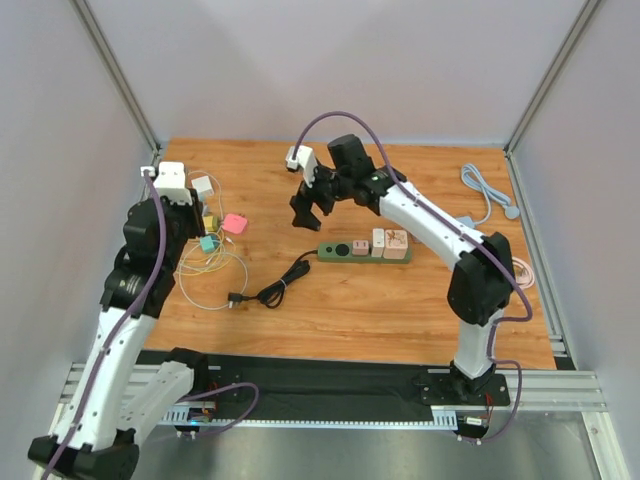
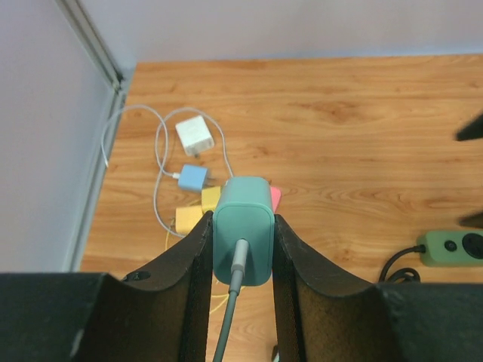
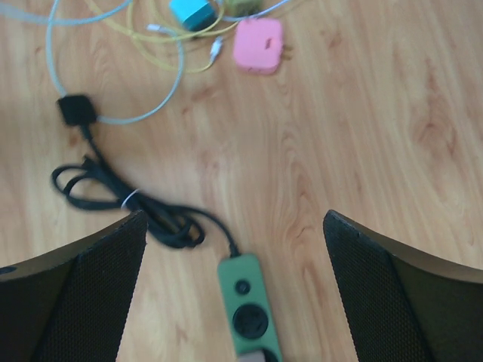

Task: Pull the plug off the socket
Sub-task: Place the socket at the center of the board.

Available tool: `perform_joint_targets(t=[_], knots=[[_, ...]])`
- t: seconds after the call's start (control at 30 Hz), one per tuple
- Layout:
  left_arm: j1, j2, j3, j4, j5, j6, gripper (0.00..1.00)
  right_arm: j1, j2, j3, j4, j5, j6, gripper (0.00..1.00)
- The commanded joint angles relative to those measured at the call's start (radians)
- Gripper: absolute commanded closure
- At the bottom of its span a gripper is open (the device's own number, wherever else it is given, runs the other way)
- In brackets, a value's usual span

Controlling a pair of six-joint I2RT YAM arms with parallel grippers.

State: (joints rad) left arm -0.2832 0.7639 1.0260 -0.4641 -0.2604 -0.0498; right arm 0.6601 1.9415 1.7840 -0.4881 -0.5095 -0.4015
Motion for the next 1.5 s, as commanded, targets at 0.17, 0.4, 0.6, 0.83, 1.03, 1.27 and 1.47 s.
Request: perform_joint_targets(t=[0.17, 0.4, 0.6, 0.83, 1.03, 1.27, 1.47], knots=[[0.277, 0.311, -0.081, 0.153, 0.34, -0.16, 1.0, -0.036, -0.289, -0.222, -0.319, -0.204, -0.195, 0.0], [0.407, 0.57, -0.066, 0.22, 0.515, -0.246, 1.0, -0.189, -0.495, -0.461, -0.328, -0.328, -0.246, 0.0], [0.45, 0.747, 0.028, 0.188, 0.567, -0.24, 1.0, -0.298, -0.578, -0.577, -0.273, -0.423, -0.243, 0.0], [0.486, 0.876, 0.092, 0.127, 0.586, -0.22, 0.96, -0.343, -0.572, -0.598, -0.264, -0.448, -0.25, 0.0], [0.506, 0.9, 0.118, 0.097, 0.547, -0.205, 0.61, -0.389, -0.581, -0.609, -0.259, -0.463, -0.255, 0.0], [0.516, 0.807, 0.123, 0.096, 0.486, -0.194, 0.27, -0.465, -0.589, -0.614, -0.256, -0.478, -0.254, 0.0], [0.516, 0.686, 0.137, 0.085, 0.443, -0.171, 0.19, -0.491, -0.598, -0.627, -0.245, -0.459, -0.26, 0.0]])
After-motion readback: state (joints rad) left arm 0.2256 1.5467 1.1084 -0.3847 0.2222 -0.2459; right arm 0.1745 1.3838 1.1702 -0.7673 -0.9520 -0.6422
